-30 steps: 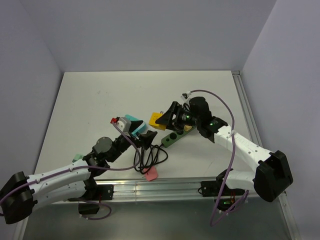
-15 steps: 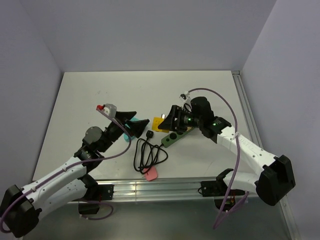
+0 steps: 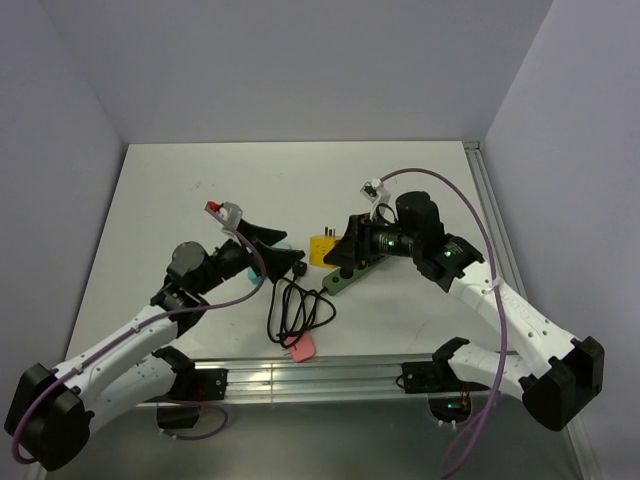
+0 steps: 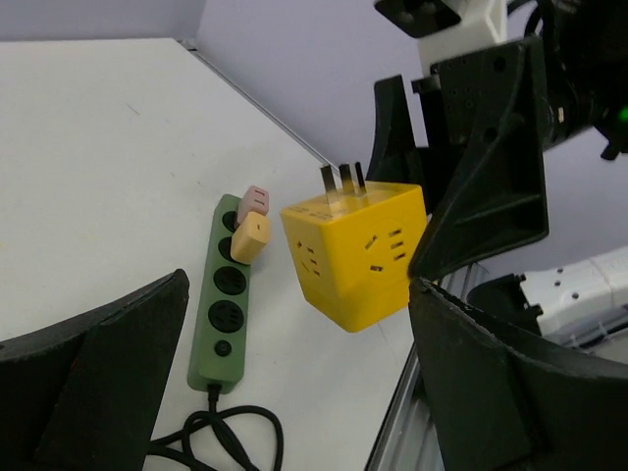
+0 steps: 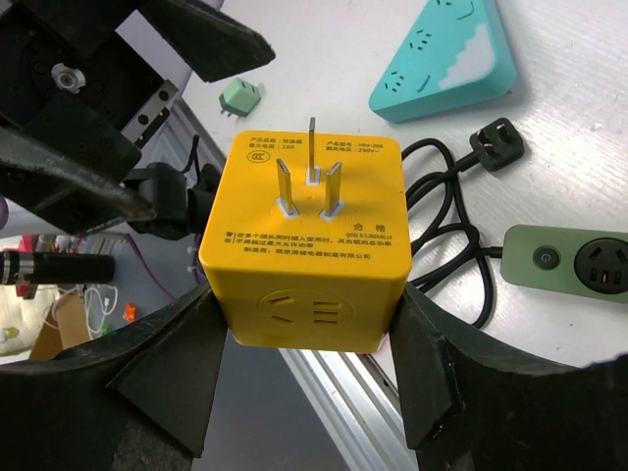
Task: Insert the plug
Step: Pick up the plug from the corner of the board.
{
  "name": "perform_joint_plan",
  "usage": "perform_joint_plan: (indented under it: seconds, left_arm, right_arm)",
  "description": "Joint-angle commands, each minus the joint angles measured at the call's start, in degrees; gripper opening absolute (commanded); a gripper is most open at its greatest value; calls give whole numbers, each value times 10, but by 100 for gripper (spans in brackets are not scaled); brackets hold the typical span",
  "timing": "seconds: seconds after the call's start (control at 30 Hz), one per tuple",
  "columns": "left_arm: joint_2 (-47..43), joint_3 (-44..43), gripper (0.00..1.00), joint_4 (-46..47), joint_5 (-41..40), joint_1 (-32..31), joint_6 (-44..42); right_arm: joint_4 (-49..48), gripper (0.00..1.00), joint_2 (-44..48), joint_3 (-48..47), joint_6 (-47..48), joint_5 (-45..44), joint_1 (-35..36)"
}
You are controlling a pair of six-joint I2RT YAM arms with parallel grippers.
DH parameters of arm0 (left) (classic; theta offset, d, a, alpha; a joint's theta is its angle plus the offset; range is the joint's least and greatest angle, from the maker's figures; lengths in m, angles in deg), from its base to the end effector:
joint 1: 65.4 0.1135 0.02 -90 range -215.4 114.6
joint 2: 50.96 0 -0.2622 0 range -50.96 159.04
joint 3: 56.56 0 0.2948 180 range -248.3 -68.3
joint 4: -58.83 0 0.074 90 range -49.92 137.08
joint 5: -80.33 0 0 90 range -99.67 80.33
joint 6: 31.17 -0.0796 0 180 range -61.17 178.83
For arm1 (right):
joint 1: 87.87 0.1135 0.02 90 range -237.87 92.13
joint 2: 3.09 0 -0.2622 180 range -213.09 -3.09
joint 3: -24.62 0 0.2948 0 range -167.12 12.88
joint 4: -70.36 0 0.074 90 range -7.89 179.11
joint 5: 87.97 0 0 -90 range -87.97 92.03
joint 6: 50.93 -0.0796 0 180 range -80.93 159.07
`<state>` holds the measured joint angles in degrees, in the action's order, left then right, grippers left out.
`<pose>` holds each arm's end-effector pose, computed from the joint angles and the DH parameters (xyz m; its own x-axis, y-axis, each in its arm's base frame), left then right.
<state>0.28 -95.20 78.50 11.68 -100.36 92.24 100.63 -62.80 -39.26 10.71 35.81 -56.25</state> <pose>0.2215 -0.1902 0.2719 -0.3727 -0.3652 -0.8531 0.7482 0.4255 -0.5090 0.2388 0.1990 0.2997 -0.7386 0.0089 -0.6741 -0.5797 0.5020 0.6418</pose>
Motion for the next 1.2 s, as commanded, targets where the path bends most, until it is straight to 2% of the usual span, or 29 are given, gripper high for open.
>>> perform_joint_plan:
  seconds: [0.0,0.13,0.27,0.37,0.6,0.77,0.97,1.17]
  left_arm:
    - [-17,-3,99,50,62,1,-64]
    - [-43,34,100,83,42,-1,-139]
    - [-22,33,99,117,79,-9,-221]
    - [-8,29,99,123,60,-21,-253]
    - [-18,46,99,160,56,-22,-199]
    - [-42,69,99,179,94,-24,-229]
    - [-2,40,99,163,99,-28,-213]
    - [-19,84,99,239,121,-35,-220]
  right_arm:
    - [15,21,7,-40,16,7,-2]
    - [34,21,-14,-53,9,21,-4]
    - [45,21,-17,-60,3,26,-4]
    - [35,22,-14,-59,-9,33,-4]
    - [-52,21,4,-20,-53,110,-20]
    - [-60,20,-1,-20,-65,125,-24]
    - [-88,20,0,-7,-86,136,-30]
    - [-160,18,1,24,-141,172,-38]
